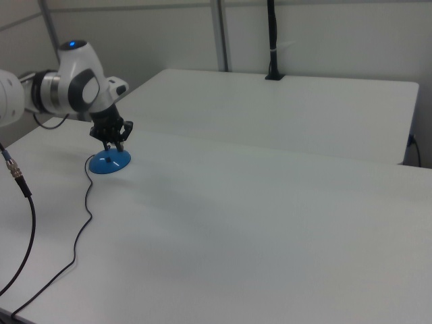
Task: Turn on the lamp
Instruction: 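Move the gripper toward the blue lamp's round base, then lower the gripper onto the switch on the lamp base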
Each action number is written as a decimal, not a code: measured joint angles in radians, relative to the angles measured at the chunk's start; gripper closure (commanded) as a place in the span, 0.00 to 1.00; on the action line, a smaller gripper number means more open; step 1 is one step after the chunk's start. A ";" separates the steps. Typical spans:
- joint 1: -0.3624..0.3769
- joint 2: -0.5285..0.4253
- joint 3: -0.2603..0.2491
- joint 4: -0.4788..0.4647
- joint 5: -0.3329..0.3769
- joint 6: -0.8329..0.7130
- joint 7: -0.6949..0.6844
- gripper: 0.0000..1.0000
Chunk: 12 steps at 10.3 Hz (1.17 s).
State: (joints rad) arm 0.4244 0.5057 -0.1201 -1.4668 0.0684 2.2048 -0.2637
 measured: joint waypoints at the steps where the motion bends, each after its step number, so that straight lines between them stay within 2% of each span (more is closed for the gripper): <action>1: 0.016 0.028 0.000 0.003 0.001 0.050 0.000 1.00; 6: 0.059 0.144 -0.002 0.022 0.018 0.217 0.001 1.00; 12: 0.091 0.188 -0.003 0.082 0.058 0.234 0.001 1.00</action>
State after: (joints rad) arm 0.5152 0.6942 -0.1231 -1.3850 0.1265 2.4392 -0.2623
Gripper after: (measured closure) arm 0.991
